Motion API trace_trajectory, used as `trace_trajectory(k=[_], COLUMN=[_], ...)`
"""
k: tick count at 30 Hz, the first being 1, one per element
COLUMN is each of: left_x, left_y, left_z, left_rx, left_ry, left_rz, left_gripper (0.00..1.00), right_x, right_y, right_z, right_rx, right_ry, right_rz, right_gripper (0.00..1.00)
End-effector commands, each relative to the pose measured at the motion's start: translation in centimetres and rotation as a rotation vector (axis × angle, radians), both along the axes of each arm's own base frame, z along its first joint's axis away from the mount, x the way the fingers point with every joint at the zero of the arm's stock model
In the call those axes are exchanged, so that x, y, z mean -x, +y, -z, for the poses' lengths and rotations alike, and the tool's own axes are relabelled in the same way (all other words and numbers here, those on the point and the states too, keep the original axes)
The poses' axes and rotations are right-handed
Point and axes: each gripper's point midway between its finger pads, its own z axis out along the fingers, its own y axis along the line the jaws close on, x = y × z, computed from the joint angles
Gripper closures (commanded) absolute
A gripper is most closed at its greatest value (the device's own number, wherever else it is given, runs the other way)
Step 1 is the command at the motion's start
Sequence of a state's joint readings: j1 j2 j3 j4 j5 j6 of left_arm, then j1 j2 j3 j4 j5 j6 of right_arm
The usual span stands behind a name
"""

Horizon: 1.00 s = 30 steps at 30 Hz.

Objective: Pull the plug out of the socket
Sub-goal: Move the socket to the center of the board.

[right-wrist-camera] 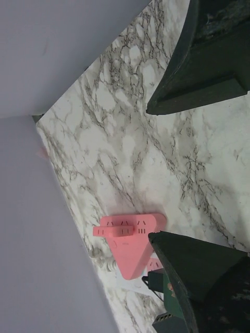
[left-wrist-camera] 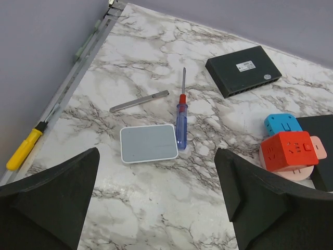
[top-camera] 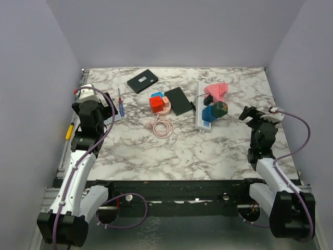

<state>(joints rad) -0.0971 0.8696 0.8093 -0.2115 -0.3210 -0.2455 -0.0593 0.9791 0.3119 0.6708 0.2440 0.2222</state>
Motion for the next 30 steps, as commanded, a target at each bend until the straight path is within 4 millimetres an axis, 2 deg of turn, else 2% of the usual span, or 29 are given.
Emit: trace_trajectory(k=[1,8,13,16,20,27,30], left_x=[0.3,-0.1,-1.3,-2.5,-4.7,-8.6,-10.2], left_y=[0.7,0.8,-0.5,-2.2,-6.4,-16.0,-18.3], left_z=[-0.1,1.0,1.7,1.8,2.7,5.9,7.6], left_rx=[-0.007,-0.015,-0.009,0.026,0.083,0.206,0.253], left_ry=[-0.005,0.030,0.072,0.085,0.136,0.269,0.314], left_rz=[-0.034,-0.040,0.021,0.073,0.184,0.413,0.448], left_gripper=[0.01,0.01,0.02,0.03,0.03,0.03,0.03], right_x=[1.1,0.1,0.6,0.4,0.4,0.6,0.6], right_y=[-0.2,0.2,-2.1,-1.4,0.4,0.8,1.4], right_z=[-0.5,-1.3,-3.2,-4.1,-5.5,-5.9,-5.8], right_rx=[-0.027,-0.070,-0.217,-0.225,-0.199,-0.150,-0.137], right_ry=[-0.033,0.005,-0.055,-0.030,-0.059,-0.018,-0.022], right_rz=[0.021,0.002,0.179,0.137,0.024,-0.007,-0.044], right_gripper=[0.00,0.00,0.00,0.00,0.00,0.00,0.00])
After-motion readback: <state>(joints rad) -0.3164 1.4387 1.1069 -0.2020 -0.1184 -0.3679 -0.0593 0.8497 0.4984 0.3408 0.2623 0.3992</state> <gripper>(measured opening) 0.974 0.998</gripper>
